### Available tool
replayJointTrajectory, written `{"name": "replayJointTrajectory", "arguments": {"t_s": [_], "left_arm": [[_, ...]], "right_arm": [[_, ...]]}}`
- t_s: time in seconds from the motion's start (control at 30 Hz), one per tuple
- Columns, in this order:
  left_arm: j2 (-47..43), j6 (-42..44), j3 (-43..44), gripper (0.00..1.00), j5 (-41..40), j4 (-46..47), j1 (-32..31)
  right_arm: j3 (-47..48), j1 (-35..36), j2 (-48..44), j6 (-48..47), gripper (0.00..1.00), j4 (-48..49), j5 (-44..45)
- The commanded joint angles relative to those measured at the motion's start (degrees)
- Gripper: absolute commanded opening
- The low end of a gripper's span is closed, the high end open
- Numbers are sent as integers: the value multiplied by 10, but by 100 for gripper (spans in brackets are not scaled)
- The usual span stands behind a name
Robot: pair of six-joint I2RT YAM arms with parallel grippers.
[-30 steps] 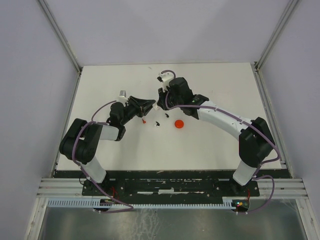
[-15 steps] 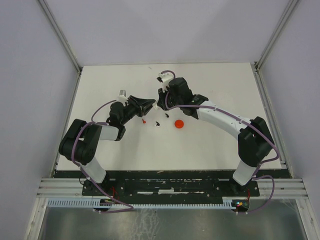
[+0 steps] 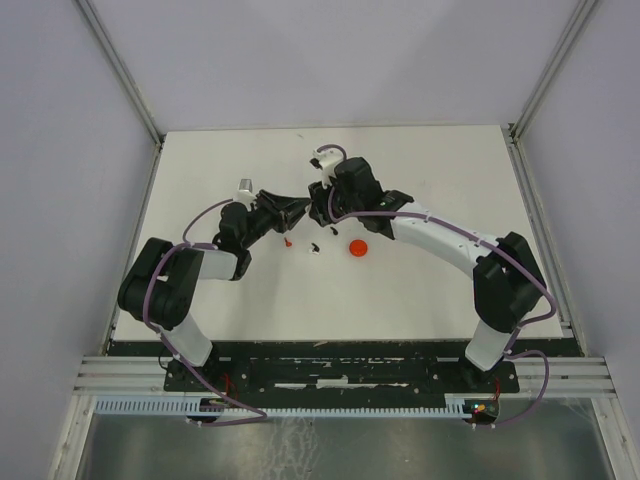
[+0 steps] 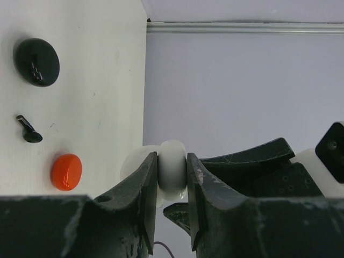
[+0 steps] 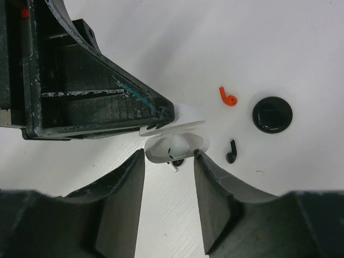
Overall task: Insert the wireless bluetooth earbuds into the charging case
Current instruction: Adjust the earbud with the charging case.
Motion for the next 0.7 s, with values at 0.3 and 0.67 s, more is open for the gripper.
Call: {"name": "replayJointTrajectory", "arguments": {"t_s": [0.3,0.67], "left_arm": [[-3,-19,9,3,5,46,-2],[-13,-19,6,3,6,44,-2]], "right_arm": [[-13,-1,-59,9,60,45,32],[6,-4,-26,15,60,41,-9]]}}
